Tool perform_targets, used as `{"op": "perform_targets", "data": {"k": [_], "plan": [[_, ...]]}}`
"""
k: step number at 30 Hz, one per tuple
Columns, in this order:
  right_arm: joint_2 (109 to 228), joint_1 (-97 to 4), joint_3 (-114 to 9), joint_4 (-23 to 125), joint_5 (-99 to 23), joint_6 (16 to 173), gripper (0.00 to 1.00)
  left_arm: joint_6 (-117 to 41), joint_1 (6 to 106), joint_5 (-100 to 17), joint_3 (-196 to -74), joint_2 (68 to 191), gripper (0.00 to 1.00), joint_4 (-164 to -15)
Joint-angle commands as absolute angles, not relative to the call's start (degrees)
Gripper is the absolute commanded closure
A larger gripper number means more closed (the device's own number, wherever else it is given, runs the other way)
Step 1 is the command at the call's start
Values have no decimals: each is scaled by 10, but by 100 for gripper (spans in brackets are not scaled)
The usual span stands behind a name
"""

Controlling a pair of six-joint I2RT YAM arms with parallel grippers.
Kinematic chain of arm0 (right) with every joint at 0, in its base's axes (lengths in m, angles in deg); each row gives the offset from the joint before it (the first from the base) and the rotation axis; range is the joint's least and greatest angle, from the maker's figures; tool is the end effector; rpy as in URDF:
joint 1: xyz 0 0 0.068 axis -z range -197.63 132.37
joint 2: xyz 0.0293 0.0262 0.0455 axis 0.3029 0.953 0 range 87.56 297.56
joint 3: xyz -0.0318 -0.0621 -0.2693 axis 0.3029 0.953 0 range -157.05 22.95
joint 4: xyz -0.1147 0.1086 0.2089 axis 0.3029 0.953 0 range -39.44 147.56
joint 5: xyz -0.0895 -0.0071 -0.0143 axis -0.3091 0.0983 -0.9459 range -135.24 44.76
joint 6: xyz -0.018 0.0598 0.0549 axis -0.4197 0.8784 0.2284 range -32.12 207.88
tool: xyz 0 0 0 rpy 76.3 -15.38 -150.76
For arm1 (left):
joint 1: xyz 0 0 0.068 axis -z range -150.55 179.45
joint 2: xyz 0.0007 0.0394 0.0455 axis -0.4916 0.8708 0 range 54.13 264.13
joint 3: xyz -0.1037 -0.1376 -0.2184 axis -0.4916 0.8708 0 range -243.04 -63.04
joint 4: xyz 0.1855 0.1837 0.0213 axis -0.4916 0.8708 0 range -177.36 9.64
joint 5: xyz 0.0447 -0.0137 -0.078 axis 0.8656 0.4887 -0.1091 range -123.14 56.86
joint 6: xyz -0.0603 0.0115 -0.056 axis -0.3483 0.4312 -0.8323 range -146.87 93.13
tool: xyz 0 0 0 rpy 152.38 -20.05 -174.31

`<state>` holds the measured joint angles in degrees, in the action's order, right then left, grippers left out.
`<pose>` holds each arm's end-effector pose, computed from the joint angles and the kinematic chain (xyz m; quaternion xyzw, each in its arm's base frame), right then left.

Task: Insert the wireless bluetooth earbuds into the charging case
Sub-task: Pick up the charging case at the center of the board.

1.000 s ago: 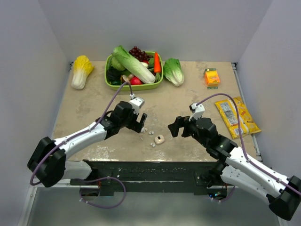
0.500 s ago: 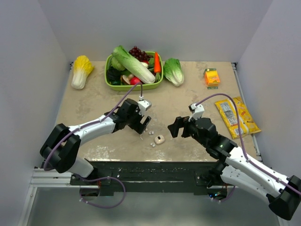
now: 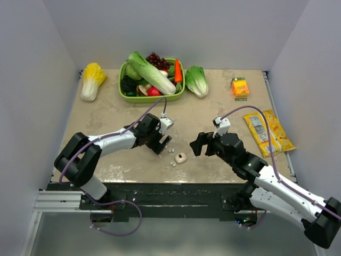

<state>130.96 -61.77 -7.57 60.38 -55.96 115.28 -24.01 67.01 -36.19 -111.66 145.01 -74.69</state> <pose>0.1609 0.1371 0.2464 -0.0694 0.8275 0.2594 0.4931 0.2596 -0.2045 0.1425 0.3368 0.8917 -0.1141 0.2800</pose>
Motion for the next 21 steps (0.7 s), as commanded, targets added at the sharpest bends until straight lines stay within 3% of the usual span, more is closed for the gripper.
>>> {"op": "perform_targets", "data": {"k": [1,21], "plan": [[1309,-618,-84,589,-552,1149,2,-222,665,-365,-1144,1470,8,-747],[1301,-618,-76,595,-558,1150,2,-220,662,-371,-1152,1503,12,-759]]}}
